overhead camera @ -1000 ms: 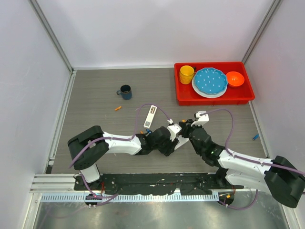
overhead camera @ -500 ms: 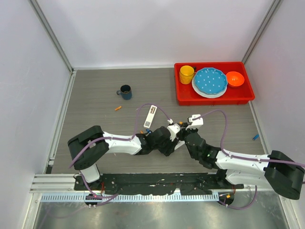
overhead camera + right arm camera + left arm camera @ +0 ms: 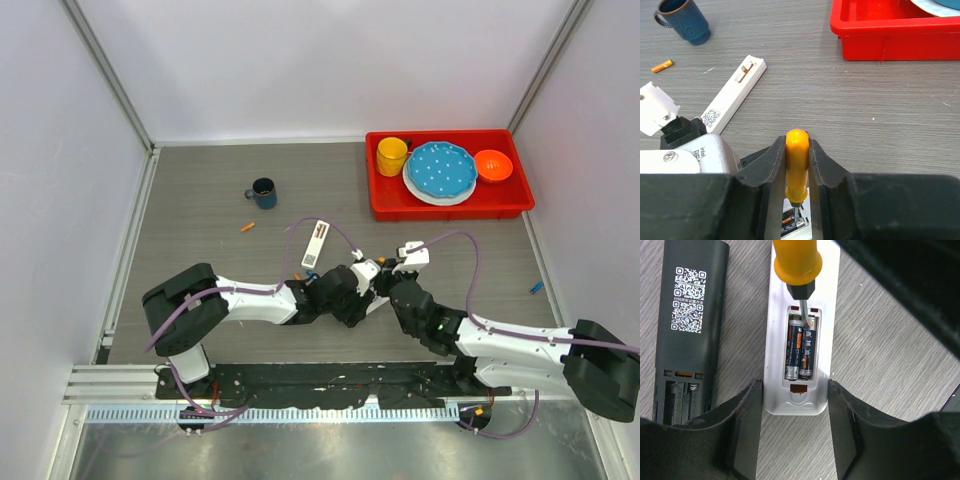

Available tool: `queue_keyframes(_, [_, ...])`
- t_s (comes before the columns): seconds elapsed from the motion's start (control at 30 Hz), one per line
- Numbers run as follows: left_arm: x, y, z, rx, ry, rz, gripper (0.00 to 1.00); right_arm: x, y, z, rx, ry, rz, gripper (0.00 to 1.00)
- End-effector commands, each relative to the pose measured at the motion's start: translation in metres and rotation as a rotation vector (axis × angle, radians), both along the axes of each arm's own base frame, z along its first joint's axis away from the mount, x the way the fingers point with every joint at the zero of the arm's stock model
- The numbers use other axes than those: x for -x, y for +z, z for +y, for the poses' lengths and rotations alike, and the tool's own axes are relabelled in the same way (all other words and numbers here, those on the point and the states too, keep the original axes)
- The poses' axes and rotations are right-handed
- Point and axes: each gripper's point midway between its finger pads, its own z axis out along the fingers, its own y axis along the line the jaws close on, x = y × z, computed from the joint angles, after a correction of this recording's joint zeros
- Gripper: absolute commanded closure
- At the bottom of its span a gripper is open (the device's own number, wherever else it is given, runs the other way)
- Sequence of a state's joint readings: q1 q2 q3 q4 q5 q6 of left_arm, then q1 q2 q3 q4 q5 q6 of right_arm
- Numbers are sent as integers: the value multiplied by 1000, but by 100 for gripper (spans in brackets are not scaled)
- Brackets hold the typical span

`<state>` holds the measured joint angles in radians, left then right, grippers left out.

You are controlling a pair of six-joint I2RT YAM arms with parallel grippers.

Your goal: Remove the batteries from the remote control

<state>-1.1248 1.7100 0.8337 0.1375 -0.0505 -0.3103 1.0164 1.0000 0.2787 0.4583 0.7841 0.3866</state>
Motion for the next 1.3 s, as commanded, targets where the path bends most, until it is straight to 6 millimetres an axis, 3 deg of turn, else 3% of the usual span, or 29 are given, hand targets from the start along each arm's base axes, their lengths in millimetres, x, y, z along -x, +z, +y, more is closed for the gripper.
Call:
queue_keyframes(0.0, [-2, 2, -7, 5, -10, -9, 57, -1, 6, -15, 52, -61, -18, 98])
queue_keyframes(0.37, [-2, 2, -8, 5, -13, -11, 56, -3, -4, -8, 81, -77, -15, 98])
queue_keyframes(0.7, [-2, 3, -7, 2, -15, -11, 56, -8, 12, -11, 66, -124, -78, 99])
queue_keyframes(1.0, [-2, 3, -8, 2, -15, -11, 56, -1, -13, 5, 67, -28, -20, 99])
queue_keyframes(1.27, [-2, 1, -8, -5, -14, -7, 57, 14, -9, 11, -117, 37, 16, 99])
